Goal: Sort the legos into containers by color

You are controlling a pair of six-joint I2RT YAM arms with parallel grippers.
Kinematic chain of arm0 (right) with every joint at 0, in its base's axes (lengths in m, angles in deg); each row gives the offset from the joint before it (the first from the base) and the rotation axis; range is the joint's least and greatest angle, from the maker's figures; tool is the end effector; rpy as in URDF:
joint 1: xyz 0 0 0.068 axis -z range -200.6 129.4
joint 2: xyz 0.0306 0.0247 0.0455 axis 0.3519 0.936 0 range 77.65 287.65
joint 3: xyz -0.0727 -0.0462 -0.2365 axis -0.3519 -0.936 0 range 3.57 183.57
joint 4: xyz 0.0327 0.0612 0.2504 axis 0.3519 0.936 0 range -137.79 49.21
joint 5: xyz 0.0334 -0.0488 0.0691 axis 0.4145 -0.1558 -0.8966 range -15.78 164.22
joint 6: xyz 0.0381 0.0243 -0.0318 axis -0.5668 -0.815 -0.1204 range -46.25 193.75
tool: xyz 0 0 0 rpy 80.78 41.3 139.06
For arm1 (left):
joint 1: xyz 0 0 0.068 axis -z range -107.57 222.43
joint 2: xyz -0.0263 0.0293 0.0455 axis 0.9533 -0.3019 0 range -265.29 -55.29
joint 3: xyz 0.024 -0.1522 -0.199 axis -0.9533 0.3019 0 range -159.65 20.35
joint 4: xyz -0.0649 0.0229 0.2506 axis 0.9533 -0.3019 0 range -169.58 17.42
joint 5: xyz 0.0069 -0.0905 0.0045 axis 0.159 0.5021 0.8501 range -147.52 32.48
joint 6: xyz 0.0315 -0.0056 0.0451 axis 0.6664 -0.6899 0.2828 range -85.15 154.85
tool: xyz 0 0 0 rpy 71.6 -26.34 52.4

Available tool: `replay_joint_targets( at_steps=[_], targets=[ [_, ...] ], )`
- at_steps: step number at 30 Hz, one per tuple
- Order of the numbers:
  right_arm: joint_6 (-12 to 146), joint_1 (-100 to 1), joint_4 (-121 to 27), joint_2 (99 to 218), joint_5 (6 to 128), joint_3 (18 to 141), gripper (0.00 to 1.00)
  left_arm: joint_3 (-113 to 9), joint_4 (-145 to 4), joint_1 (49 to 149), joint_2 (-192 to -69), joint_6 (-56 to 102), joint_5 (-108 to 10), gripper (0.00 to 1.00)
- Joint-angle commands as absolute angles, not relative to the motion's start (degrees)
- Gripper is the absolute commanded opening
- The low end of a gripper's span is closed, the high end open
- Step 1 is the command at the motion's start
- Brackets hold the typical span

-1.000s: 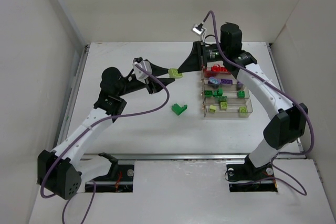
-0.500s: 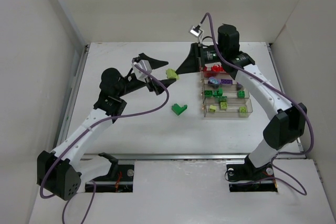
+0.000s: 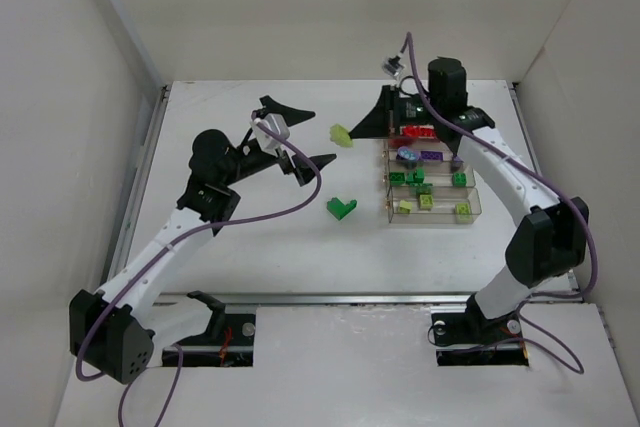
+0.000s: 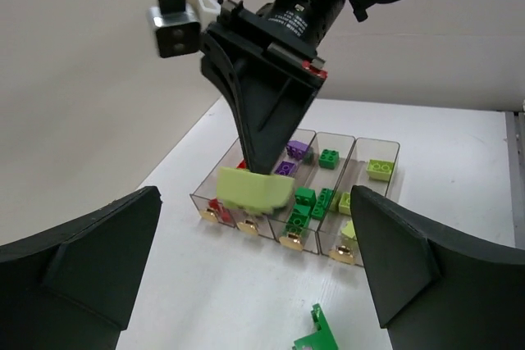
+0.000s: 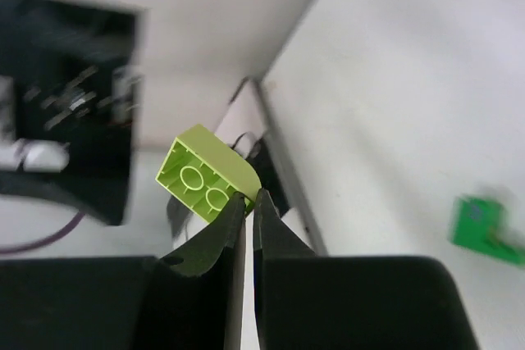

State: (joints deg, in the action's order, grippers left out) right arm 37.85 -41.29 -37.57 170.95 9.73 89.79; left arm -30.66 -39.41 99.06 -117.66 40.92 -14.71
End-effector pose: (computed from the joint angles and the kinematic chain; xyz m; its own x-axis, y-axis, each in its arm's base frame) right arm 0.3331 0.1619 0.3579 -0.7873 -0.0273 -0.6159 -0.6130 0.1415 0.7773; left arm 0.2141 -0.1360 0.3766 0.4246 -0.1262 -0.8965 0.8527 0.3886 0.3492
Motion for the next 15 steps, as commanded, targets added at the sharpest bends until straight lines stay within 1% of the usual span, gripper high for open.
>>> replay_joint_targets(
  at_steps=[1,2,3,4,5,6,7,9,12,15],
  targets=[
    [37.5,-34.3,-29.6,167.6,24.8,85.6,0.00,-30.8,-40.8,99.3,-114.9,43.0,-14.7,1.00],
    [39.8,-32.4,-24.7,166.8,36.6,85.6,0.00,-30.3,-42.9,99.3,-114.3,43.7,-15.2,1.00],
    [42.4,-32.4,-20.2,166.8,43.5,86.4,0.00,-30.3,-43.8,99.3,-114.3,43.7,-16.0,1.00],
    [47.3,-32.4,-12.3,166.1,50.4,86.9,0.00,-30.3,-44.9,99.3,-114.3,44.3,-16.8,1.00],
    [49.2,-32.9,-9.1,166.1,57.1,87.4,0.00,-30.3,-46.8,99.3,-113.7,44.3,-18.8,1.00],
    [50.7,-33.4,-6.3,165.5,66.7,87.4,0.00,-30.3,-47.8,99.3,-113.7,45.0,-19.9,1.00],
    [52.0,-33.4,-2.1,165.5,69.4,87.4,0.00,-30.3,-48.8,99.3,-113.1,45.9,-20.9,1.00],
    [54.7,-34.0,1.7,163.9,75.8,88.0,0.00,-30.3,-51.3,99.3,-113.1,47.1,-23.4,1.00],
    [56.4,-34.0,7.4,163.2,81.6,87.3,0.00,-29.8,-52.4,99.3,-113.1,47.8,-25.4,1.00],
    [57.6,-34.0,10.0,163.7,82.3,84.8,0.00,-29.8,-52.4,99.3,-113.7,47.8,-25.4,1.00]
  ],
)
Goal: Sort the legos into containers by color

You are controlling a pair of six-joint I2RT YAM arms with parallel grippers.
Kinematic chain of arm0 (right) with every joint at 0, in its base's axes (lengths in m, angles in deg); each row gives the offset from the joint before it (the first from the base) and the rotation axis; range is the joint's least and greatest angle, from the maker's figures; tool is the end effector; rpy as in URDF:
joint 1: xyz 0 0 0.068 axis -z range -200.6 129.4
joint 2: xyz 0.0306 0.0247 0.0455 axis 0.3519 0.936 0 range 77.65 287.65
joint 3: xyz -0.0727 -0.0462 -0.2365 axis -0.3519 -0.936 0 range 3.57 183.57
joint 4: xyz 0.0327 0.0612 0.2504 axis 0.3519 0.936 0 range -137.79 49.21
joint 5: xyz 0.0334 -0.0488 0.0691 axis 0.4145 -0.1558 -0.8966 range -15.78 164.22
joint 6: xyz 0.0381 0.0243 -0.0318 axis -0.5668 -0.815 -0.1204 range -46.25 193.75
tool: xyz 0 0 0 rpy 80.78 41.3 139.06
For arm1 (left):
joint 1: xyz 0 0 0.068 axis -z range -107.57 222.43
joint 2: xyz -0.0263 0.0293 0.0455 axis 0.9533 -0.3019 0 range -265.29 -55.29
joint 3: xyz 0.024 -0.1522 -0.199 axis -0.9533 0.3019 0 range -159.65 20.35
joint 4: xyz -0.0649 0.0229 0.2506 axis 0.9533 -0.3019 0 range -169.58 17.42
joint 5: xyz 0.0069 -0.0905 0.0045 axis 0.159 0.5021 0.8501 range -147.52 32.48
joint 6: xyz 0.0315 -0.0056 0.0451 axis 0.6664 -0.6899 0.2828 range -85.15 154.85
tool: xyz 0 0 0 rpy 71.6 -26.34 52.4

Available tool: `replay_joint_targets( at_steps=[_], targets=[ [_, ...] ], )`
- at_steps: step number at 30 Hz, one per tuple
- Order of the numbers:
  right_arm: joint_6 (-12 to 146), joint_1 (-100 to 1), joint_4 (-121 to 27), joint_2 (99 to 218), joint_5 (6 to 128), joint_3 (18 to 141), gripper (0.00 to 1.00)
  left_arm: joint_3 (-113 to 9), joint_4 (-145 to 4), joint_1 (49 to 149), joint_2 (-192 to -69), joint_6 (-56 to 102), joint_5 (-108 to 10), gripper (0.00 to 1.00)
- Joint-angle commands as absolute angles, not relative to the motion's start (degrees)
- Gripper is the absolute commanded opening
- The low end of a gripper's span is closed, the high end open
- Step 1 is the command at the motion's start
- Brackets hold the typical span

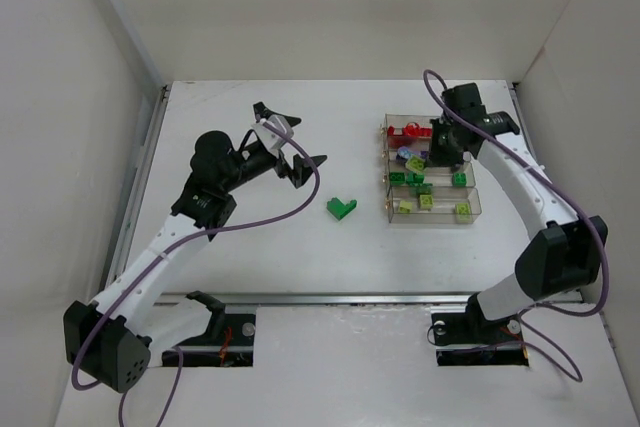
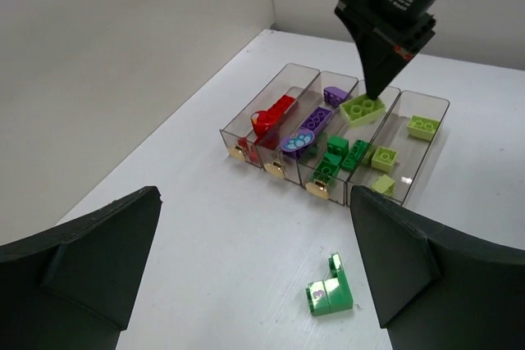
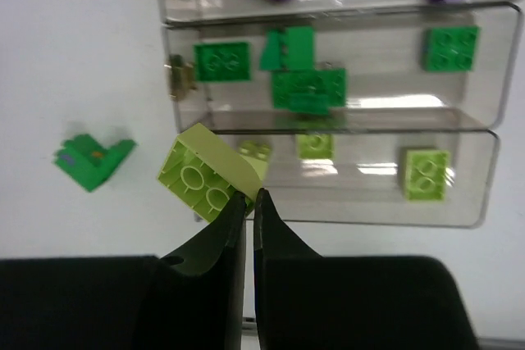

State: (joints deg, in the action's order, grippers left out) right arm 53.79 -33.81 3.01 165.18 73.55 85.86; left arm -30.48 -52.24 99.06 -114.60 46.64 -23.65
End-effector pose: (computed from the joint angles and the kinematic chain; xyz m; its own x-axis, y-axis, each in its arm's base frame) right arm 0.3111 0.0734 0.3003 -0.8392 0.1537 -0.5217 0.0550 0.9783 0.1998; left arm 0.2131 -0.1303 0.3667 0.3555 0.0114 -0.9346 0.8040 0.5061 0.3120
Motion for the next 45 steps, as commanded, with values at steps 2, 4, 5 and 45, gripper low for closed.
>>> replay_joint_targets(
  at_steps=[2,4,5,45],
  targets=[
    [57.6,-34.7,10.7,164.5,83.7,83.5,0.00,-29.8,-52.4,99.3,-113.7,47.8,-25.4,1.00],
    [57.6,-36.4,11.2,166.8,85.2,82.7,0.00,-29.8,-51.8,99.3,-114.2,47.8,-25.4,1.00],
    [57.6,-37.6,11.2,167.6,86.7,82.7,0.00,-29.8,-51.8,99.3,-114.2,47.8,-25.4,1.00],
    [23.0,-50.4,-21.9,174.0,68.1,77.6,0.82,-27.6,-57.3,99.3,-111.0,45.9,-40.8,1.00]
  ],
)
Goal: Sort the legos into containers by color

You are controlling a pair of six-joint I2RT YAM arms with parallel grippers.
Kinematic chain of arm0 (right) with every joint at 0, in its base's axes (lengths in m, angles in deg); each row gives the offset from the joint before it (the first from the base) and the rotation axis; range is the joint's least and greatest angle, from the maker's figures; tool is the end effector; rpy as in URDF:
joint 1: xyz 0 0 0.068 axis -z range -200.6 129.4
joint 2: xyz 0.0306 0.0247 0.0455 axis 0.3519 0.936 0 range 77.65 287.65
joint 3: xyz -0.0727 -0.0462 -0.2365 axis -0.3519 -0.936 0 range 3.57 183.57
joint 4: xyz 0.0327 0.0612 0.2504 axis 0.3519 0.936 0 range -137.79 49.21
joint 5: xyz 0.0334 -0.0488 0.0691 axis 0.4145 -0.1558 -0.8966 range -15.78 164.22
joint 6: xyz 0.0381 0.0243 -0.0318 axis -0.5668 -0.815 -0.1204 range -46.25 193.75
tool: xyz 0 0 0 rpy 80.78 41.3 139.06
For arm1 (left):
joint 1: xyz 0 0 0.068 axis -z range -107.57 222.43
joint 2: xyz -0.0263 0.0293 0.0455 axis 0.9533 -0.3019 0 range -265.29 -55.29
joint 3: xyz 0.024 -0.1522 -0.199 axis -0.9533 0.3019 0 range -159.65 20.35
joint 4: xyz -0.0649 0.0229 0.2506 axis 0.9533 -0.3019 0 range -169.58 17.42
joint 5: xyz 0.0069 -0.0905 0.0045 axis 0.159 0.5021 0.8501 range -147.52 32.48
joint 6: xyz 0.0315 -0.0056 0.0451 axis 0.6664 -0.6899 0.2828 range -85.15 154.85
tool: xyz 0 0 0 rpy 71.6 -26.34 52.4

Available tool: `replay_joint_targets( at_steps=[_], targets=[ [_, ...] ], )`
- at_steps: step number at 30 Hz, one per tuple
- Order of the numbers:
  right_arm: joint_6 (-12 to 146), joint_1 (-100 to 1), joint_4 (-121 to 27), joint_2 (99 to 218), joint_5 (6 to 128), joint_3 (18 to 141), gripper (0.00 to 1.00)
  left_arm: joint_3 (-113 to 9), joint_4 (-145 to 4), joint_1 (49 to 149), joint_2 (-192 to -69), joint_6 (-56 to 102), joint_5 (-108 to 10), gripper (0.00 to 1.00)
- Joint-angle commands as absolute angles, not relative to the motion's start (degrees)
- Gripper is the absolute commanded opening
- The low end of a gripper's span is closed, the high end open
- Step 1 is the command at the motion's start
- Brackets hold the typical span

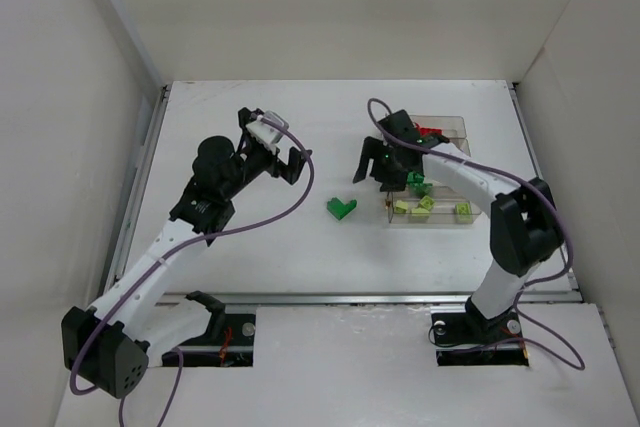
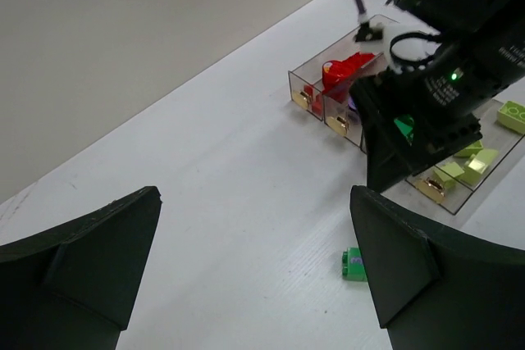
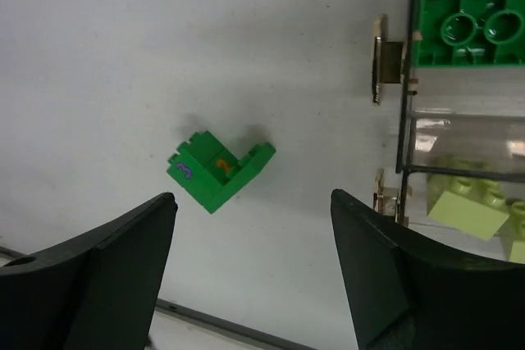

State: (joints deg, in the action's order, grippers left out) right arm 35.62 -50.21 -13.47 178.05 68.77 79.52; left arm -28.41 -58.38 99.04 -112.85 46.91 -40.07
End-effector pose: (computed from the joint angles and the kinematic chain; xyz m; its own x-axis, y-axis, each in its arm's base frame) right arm 0.3180 0.1847 0.2102 -0.9149 0.1871 -0.3576 0.0386 0.9226 0.3839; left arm 0.2177 -0.1217 0.3502 0.2273 0.1090 -0.9677 0.6613 0.7122 0.2355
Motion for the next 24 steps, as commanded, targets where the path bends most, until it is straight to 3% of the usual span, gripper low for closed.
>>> replay_joint_targets(
  at_steps=[1,4,8,15,24],
  targets=[
    [22.0,-50.4,-22.0,174.0,68.9,77.6,0.81,-27.6,-56.7,99.3,-111.0,45.9,-40.8,1.00],
    [18.9,-51.7,-16.9,177.9,72.5,82.6,0.81,-27.6,-56.1,99.3,-111.0,45.9,-40.8,1.00],
    [11.5,-51.7,-12.6,180.0,73.8,84.3,0.70,-25.9,-54.3,99.9,-111.0,45.9,-42.2,1.00],
    [-5.5,-54.0,-12.5,177.4,76.3,77.9,0.69,-22.9,-53.2,101.8,-109.3,45.9,-43.9,1.00],
    [-9.5,-55.9,-13.0,183.2,75.9,75.6,0.61,-20.0,-52.1,101.8,-107.4,43.6,-42.8,1.00]
  ],
)
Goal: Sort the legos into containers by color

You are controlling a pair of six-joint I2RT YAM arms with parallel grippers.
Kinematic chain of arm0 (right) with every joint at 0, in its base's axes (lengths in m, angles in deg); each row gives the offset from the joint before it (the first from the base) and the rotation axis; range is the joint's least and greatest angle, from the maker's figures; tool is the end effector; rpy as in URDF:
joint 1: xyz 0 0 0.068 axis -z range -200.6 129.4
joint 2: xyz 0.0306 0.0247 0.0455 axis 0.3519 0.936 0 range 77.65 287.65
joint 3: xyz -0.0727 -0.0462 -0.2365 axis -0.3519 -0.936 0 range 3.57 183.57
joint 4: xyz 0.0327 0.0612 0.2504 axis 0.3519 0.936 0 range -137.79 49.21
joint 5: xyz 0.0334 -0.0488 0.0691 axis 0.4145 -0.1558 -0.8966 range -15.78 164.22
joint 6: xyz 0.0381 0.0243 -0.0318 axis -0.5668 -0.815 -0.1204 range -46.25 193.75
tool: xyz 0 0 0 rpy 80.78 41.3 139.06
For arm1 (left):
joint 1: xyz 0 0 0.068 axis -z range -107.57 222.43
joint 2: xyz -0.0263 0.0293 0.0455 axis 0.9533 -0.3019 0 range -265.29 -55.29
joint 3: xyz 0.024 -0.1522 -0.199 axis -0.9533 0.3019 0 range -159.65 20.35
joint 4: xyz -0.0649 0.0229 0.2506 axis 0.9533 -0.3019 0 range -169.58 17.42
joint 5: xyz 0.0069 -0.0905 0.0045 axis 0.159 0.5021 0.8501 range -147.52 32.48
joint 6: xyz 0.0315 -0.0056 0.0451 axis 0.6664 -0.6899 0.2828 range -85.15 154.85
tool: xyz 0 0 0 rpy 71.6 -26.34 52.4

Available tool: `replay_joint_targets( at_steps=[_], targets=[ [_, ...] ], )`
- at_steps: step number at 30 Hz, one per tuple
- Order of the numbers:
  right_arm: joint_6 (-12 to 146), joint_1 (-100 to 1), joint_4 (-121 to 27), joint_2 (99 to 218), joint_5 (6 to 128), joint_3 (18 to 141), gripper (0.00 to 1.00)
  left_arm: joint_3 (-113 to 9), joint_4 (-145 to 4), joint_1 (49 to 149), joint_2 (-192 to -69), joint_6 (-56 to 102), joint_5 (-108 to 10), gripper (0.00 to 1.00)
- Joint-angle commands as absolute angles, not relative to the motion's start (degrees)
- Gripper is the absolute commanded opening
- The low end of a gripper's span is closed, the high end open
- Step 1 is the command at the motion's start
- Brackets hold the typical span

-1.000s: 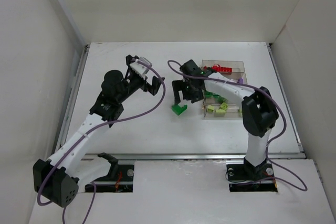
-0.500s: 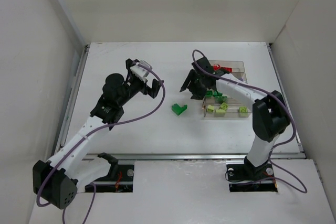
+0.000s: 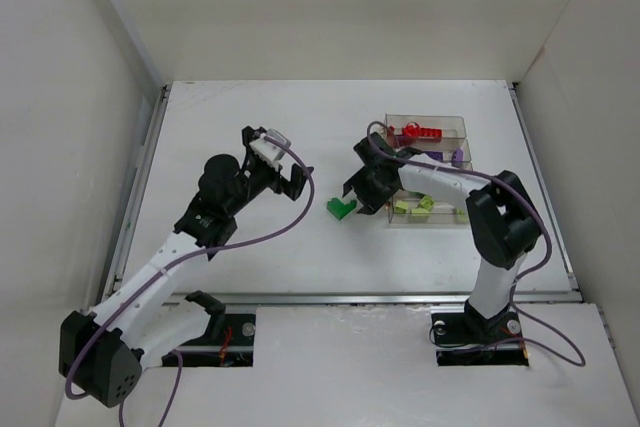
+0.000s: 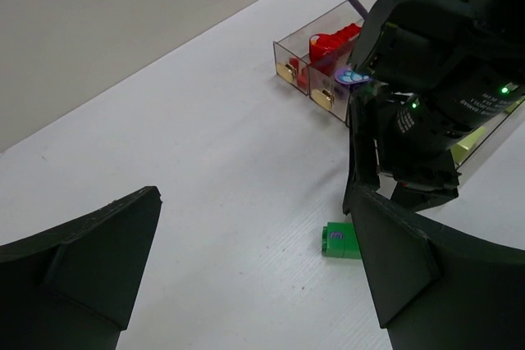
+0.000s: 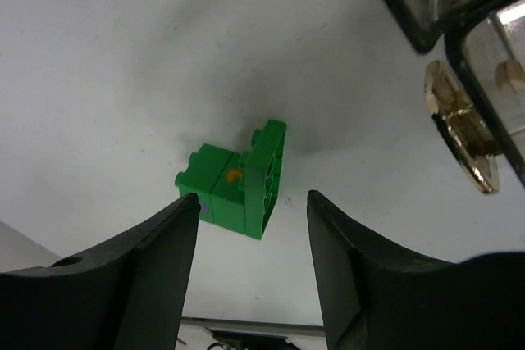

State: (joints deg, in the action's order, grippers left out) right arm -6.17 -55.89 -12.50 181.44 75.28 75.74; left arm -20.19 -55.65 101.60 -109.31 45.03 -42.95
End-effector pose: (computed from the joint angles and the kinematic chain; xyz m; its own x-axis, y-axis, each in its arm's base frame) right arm 0.2943 0.2073 0.1695 -0.6942 0.7147 -0.0854 0.6393 0.6668 0.3830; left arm 0.2036 -0.1245 0.3176 0.1738 0.0988 -0.9798 0.6708 0.7166 0.1913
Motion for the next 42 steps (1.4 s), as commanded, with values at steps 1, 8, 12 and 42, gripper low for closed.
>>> replay_joint_targets(
  at_steps=[1,8,12,42],
  targets=[
    [-9.5,-55.9,-13.0,183.9,75.9,75.6,0.60,-20.0,-52.1,101.8,-106.8,43.6,-42.8,1.00],
    [-9.5,-55.9,-13.5,186.8,77.5,75.6,0.49,-19.5,-52.6,101.8,-105.7,43.6,-43.9,1.00],
    [-6.0,-55.9,-13.0,188.9,80.6,78.9,0.24,-19.5,-53.7,101.8,-105.1,43.6,-43.9,1.00],
    [51.7,-60.1,-14.9,179.7,64.6,100.0,0.00,-30.6,-79.2,102.3,-121.1,88.9,-12.7,1.00]
  ],
)
